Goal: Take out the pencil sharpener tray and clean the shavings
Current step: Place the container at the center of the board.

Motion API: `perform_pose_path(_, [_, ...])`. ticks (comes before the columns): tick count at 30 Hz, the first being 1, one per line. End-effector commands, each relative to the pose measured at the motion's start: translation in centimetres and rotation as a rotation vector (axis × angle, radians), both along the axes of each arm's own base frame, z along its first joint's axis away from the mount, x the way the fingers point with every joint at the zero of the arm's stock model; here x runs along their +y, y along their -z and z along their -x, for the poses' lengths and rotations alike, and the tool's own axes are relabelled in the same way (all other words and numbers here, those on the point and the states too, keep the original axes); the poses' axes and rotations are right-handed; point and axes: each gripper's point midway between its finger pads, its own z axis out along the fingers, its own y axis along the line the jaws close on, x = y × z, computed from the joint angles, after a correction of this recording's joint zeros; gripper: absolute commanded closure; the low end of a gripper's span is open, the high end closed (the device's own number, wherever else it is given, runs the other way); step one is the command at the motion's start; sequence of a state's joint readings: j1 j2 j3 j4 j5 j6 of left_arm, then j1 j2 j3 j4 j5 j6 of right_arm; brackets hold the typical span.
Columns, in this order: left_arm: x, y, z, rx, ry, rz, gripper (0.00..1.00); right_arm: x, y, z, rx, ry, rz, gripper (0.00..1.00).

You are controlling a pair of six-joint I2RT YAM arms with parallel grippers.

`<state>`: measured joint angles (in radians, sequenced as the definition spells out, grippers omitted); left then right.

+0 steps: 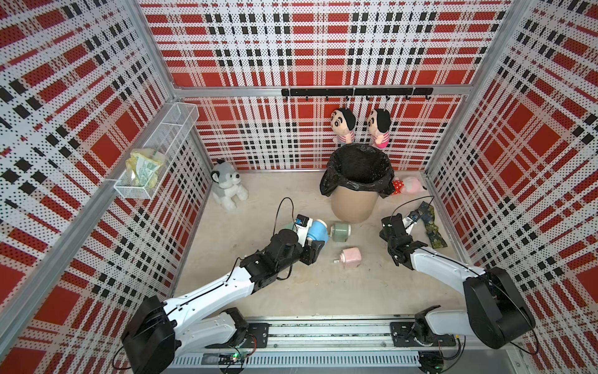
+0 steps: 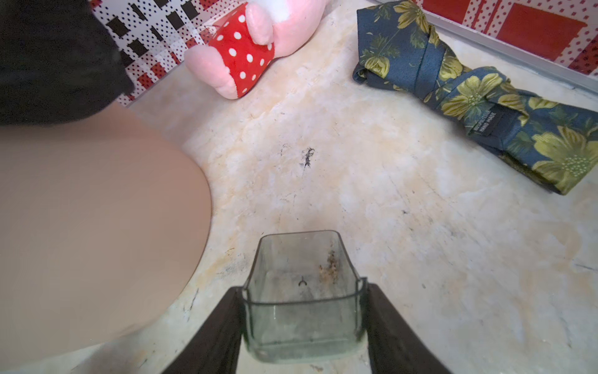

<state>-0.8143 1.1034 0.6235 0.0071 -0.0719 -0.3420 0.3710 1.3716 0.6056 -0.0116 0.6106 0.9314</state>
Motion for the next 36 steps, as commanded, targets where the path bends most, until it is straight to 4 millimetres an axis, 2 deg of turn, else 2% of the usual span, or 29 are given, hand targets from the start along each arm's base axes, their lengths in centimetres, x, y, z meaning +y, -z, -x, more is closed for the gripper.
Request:
perform_pose_path(1, [0.7, -0.5, -1.5, -0.072, -0.109, 0.027, 0.43, -0.7, 0.6, -0.2, -0.013, 0.038, 0.054, 0.48])
perform_pose_path(6, [2.0, 2.6, -1.4, -0.062, -0.151, -0.020, 0.44, -1.0, 2.8, 0.6, 0.025, 0.055, 0.057, 0.45])
perform_pose_path(10, [2.4, 4.5, -1.4, -0.040, -0.161, -0.053, 0.44, -0.8, 3.4, 0.8, 0.047, 0.051, 0.050, 0.43])
perform_pose_path(16, [2.9, 6.4, -1.2, 0.008, -0.169, -0.034, 0.44, -0.1, 5.3, 0.8, 0.123, 0.038, 0.034, 0.40])
perform_pose_path(25, [4.1, 8.5, -0.5, 0.045, -0.184, -0.055, 0.43, 0.8, 5.0, 1.5, 0.100, 0.033, -0.001, 0.25])
perform_pose_path(27, [4.2, 8.7, -0.5, 0.051, -0.192, -0.056, 0.44, 1.0, 4.7, 1.5, 0.089, 0.024, -0.011, 0.22])
perform_pose_path(30, [4.2, 9.2, -0.7, 0.054, -0.200, -0.077, 0.44, 1.1, 3.1, 1.2, 0.055, 0.008, -0.014, 0.21])
perform_pose_path(36, [3.6, 11.3, -0.9, 0.069, -0.207, -0.149, 0.44, 1.3, -2.7, 0.3, -0.074, -0.031, -0.010, 0.18])
